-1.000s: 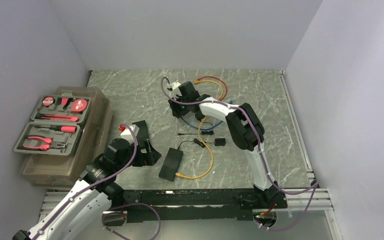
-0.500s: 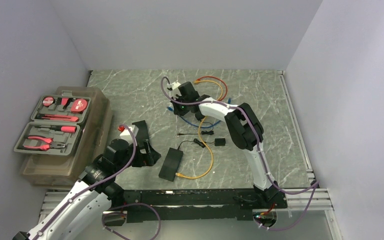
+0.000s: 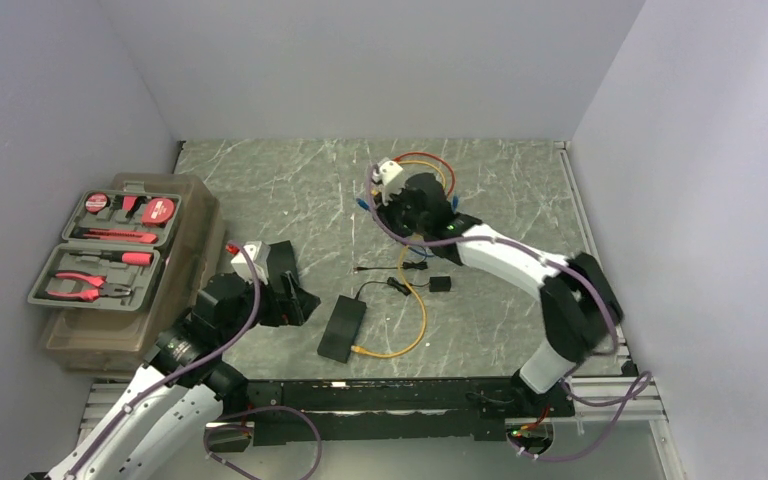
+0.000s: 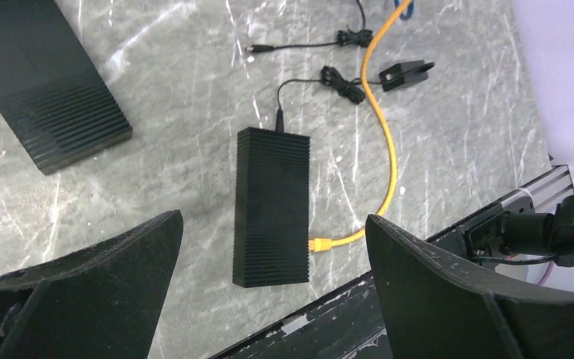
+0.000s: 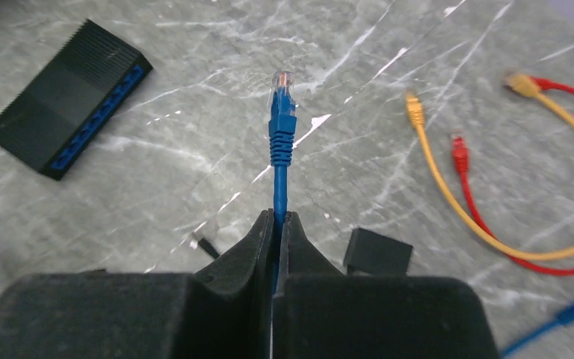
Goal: Insert the plug into the switch port
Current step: Pick up the connector from the center of the board.
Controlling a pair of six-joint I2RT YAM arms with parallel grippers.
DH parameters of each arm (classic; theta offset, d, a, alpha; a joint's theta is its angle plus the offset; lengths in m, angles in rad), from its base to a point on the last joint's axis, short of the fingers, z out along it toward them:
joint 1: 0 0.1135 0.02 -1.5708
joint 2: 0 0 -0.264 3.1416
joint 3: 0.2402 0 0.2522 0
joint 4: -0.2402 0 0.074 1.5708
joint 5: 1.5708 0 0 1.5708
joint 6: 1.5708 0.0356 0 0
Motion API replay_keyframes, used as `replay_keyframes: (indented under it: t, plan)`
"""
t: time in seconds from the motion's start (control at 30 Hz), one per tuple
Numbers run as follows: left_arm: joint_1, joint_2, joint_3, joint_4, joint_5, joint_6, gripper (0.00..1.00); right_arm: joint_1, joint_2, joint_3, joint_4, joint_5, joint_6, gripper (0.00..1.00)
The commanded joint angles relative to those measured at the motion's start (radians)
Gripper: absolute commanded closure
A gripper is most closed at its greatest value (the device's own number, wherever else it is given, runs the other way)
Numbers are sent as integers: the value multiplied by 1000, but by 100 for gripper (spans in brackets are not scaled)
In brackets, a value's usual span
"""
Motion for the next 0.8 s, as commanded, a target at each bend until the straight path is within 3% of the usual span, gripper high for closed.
replay_keyframes:
  t: [0.0, 0.17, 0.37, 0.53, 0.77]
  plan:
    - [4, 0, 66, 24, 5, 64, 1, 3, -225, -174, 140, 28, -56, 100]
    - [5, 25, 102, 43, 9, 98, 1, 6, -462, -309, 144, 148, -106, 100]
    - [5, 55, 110, 69, 31, 103, 1, 52, -670, -341, 107, 446, -161, 100]
    - [5, 67, 107, 80, 44, 104, 1, 89, -774, -339, 91, 672, -215, 100]
    - [6, 69, 105, 89, 53, 104, 1, 119, -868, -305, 17, 814, -277, 100]
